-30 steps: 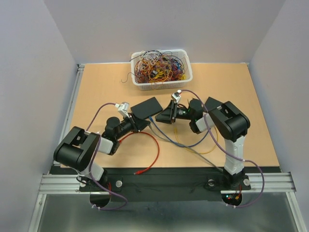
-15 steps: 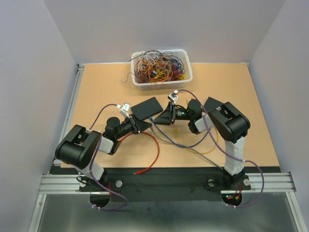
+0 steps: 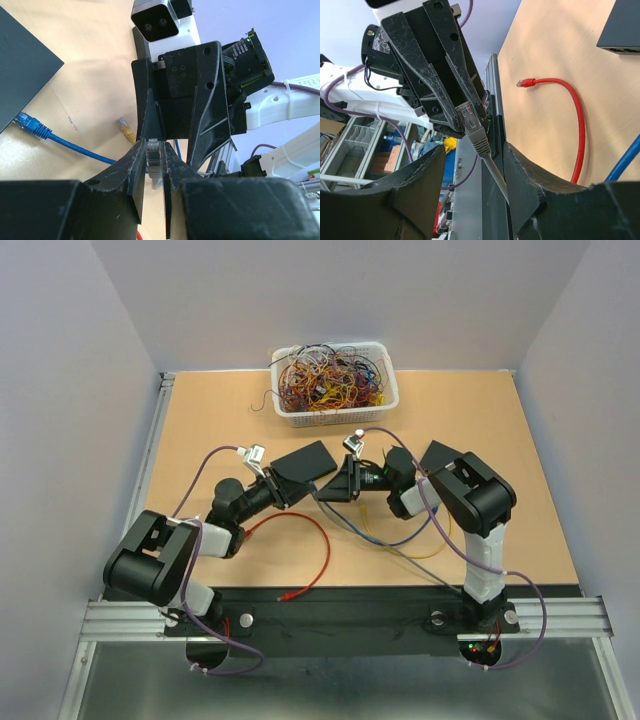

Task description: Insert the plug into the switch port

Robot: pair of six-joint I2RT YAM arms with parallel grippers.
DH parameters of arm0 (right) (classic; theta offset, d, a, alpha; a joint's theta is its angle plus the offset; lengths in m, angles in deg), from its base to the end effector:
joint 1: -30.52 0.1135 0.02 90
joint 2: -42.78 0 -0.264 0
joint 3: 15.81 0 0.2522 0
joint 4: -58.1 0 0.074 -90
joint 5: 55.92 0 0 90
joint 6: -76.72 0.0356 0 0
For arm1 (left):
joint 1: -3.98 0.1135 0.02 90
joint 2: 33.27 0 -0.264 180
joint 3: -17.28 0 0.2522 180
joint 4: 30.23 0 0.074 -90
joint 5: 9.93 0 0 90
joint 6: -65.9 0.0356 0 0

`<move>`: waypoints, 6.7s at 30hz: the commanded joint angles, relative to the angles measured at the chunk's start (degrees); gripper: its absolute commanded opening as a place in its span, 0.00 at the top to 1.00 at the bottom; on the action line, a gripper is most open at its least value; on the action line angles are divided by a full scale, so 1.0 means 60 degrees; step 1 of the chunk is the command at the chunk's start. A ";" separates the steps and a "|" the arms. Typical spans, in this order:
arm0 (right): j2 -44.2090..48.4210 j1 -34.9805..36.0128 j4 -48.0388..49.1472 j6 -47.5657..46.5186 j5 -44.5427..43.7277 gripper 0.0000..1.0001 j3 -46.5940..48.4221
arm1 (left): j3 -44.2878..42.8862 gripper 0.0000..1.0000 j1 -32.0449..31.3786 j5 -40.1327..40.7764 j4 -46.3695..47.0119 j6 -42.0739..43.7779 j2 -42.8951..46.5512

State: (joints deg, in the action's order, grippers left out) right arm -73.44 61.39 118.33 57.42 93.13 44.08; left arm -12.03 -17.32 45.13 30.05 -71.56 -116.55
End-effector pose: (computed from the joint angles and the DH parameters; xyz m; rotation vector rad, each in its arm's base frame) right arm 0.3007 0.2153 0.1467 -0.3934 1.9664 2.0362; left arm 0.2162 -0.1062 0.1831 0.1806 1.6405 -1.3863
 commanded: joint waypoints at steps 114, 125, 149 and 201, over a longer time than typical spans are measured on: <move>-0.0214 0.4083 -1.2772 -1.0948 -1.2681 1.00 0.5378 | -0.5465 0.42 0.2041 0.1370 -0.3683 0.2666 -0.4708; -0.0156 0.4068 -1.3270 -1.0860 -1.3826 1.00 0.5511 | -0.5480 0.42 0.2012 0.1297 -0.3770 0.2695 -0.4708; 0.0152 0.4083 -1.3285 -1.0640 -1.3240 1.00 0.5510 | -0.5538 0.43 0.1866 0.1150 -0.3873 0.2769 -0.4810; -0.0053 0.3878 -1.3856 -0.9146 -1.4558 1.00 0.5978 | -0.4176 0.43 0.1499 0.1370 -0.3917 0.2564 -0.4005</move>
State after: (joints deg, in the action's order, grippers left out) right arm -75.06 85.35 32.35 0.42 8.72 77.32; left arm -38.82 -6.96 55.16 7.75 -55.71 -142.89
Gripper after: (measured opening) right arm 0.184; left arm 0.577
